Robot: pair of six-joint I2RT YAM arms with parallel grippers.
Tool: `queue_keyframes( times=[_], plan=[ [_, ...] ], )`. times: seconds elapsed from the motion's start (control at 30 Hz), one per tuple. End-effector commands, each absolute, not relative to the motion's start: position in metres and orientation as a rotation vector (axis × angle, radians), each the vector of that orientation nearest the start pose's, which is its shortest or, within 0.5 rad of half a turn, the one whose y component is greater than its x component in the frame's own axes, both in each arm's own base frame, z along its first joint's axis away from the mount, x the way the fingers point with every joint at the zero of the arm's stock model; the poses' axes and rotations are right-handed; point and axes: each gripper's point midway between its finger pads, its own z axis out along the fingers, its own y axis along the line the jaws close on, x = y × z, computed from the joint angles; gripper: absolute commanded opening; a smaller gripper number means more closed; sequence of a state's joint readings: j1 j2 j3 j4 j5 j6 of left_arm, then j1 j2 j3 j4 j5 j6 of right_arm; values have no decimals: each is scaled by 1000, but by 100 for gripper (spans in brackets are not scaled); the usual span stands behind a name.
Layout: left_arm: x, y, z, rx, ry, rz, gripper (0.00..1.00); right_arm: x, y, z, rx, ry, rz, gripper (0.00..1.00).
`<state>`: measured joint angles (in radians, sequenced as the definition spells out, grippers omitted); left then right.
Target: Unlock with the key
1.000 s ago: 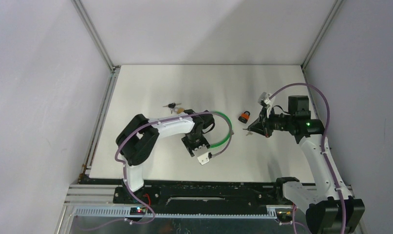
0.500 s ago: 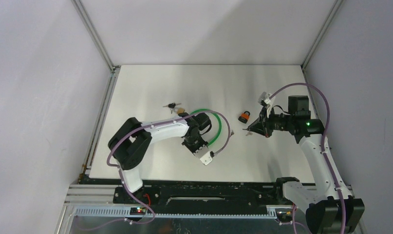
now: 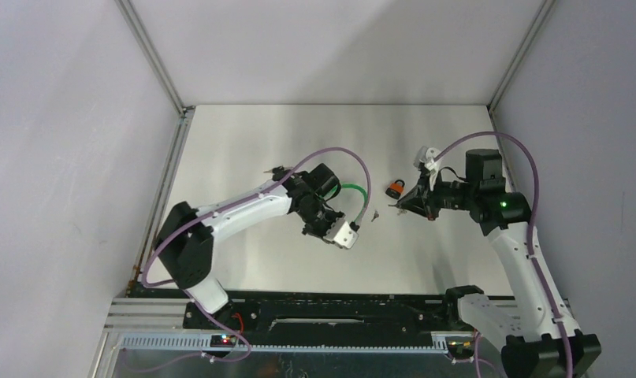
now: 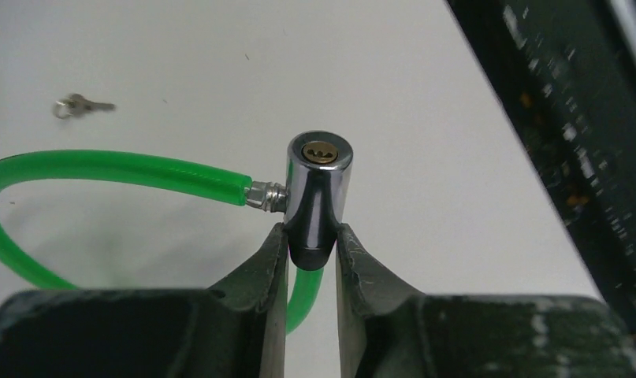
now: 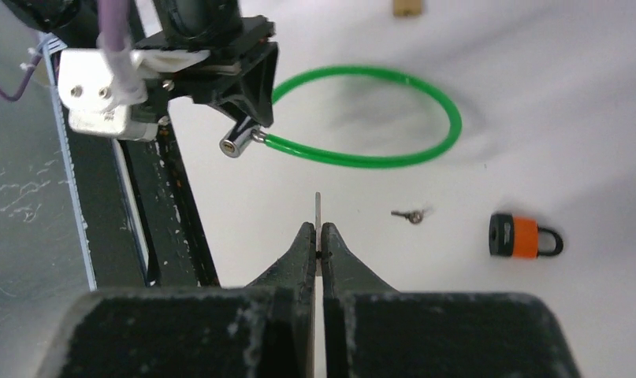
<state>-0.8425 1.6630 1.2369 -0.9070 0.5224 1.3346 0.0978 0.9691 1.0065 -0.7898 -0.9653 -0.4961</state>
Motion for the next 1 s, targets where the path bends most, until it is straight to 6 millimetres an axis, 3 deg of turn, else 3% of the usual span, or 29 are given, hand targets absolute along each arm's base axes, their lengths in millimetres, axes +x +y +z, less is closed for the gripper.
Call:
queue_keyframes(
  times=[0.0, 0.17, 0.3, 0.47, 0.77, 0.97],
  plan=[
    [165, -317, 161, -2993, -1677, 1166, 0, 199, 172, 274, -1183, 1656, 795, 0],
    [144, -319, 187, -2835, -1763, 1375, 0, 178, 192, 275, -1355, 1584, 793, 0],
    [141, -326, 200, -2649, -1903, 1460, 0, 165, 202, 280, -1465, 1510, 762, 0],
    [133, -331, 210, -2522, -1940, 1569, 0, 153, 211, 274, -1571, 1444, 743, 0],
    [127, -329, 219, -2460, -1953, 1603, 0, 143, 226, 273, -1692, 1299, 707, 0],
    [123, -325, 219, -2477, -1925, 1623, 0, 141, 235, 261, -1765, 1232, 607, 0]
  ],
)
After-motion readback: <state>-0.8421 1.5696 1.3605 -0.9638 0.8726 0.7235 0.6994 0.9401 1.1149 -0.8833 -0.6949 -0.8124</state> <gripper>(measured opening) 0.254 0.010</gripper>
